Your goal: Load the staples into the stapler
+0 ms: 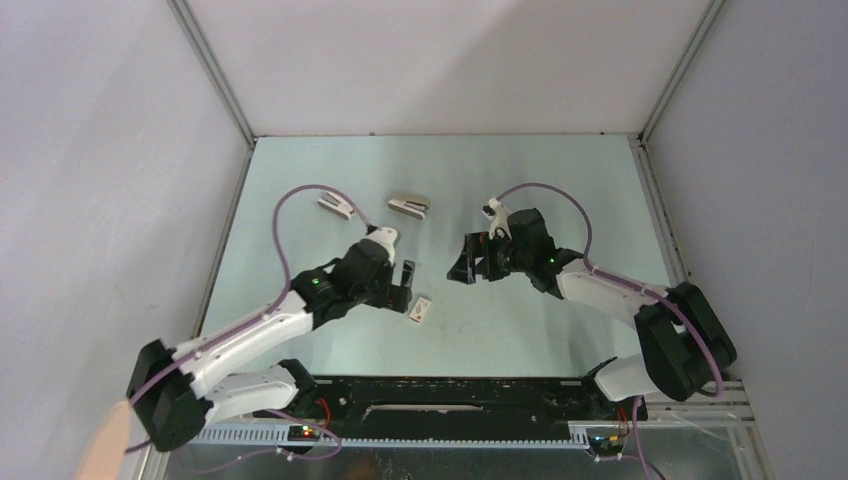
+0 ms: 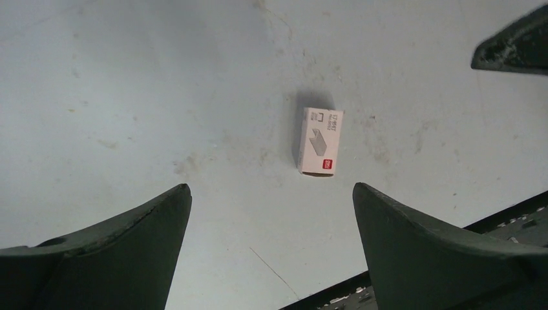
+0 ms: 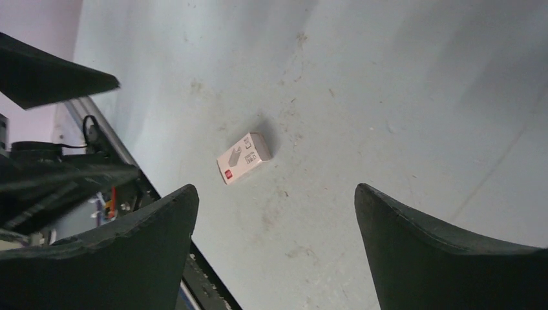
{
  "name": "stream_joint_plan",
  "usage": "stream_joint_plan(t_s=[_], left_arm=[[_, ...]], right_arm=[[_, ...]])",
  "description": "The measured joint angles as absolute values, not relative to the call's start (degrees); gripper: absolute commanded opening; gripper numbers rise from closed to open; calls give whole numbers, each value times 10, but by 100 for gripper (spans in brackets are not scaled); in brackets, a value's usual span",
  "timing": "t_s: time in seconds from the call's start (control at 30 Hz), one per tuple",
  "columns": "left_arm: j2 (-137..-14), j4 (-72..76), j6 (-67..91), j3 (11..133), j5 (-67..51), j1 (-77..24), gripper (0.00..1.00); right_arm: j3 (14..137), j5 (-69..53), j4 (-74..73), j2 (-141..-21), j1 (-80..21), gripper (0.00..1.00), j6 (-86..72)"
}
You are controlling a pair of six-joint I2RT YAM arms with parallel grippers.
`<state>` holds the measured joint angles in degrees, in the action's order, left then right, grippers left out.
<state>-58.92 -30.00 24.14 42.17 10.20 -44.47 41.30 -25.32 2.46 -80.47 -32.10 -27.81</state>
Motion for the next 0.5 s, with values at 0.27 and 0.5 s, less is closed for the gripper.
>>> stream_joint_plan(t_s=[0.27,0.5], left_arm=[[-729,-279,239,450,117,-511,91],[-801,-241,237,458,99,-517,81]], right_arm=[[411,-318,110,-900,-316,95,-339],[411,-356,175,-969,-311,90,-374]])
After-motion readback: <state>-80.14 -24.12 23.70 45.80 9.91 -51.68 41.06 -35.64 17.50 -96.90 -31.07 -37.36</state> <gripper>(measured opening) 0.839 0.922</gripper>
